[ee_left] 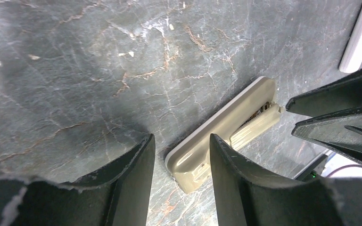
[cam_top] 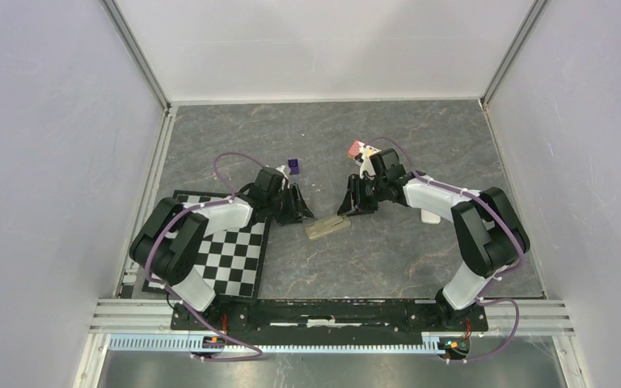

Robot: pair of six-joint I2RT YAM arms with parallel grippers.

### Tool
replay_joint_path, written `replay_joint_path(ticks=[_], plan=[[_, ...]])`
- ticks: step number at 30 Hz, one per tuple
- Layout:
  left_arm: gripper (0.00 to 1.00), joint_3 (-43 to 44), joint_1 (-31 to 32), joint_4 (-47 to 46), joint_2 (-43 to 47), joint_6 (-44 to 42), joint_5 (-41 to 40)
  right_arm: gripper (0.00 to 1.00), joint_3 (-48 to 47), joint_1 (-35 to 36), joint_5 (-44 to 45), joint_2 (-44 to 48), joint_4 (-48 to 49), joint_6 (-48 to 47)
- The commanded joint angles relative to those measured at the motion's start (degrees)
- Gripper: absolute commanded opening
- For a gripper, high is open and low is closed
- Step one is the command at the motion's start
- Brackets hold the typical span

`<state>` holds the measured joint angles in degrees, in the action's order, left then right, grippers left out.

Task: Load the batteries into the remote control

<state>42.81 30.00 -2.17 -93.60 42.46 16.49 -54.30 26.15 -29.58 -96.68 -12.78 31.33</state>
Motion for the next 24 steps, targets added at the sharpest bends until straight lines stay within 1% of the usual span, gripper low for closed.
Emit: replay_joint_path(ticks=[1,4,7,11,13,17,24], plan=[[0.54,0.3,-0.5,1.8,3.4,-2.5,-3.8,0.38,-0.9,-0.3,1.4,1.9,-0.1,-2.5],[0.55,-0.6,-0.6,3.1,5.0,-2.4,-4.8,0.33,-1.7,-0.2,1.7,1.5,0.0,-4.8],[0.57,-1.6,-0.6,3.9,6.6,-2.0,-4.5,0.34,-2.7,-0.1,1.7,1.1,-0.1,-7.2],[0.58,-3.2,-0.6,5.2,8.1,0.0,-2.9,0.33,-3.0,0.0,0.8,0.4,-0.2,-8.1],[0.58,-3.8,-0.6,7.2,9.0,1.6,-2.9,0.30,-2.8,0.3,0.8,0.3,-0.3,-8.5],[0.57,-4.9,-0.6,8.2,10.6,3.9,-2.3,0.25,-2.4,0.9,1.0,-0.2,-0.3,-9.2],[0.57,-4.8,-0.6,6.3,9.0,4.6,0.5,0.18,-2.3,1.3,0.5,-1.3,-0.2,-9.7]])
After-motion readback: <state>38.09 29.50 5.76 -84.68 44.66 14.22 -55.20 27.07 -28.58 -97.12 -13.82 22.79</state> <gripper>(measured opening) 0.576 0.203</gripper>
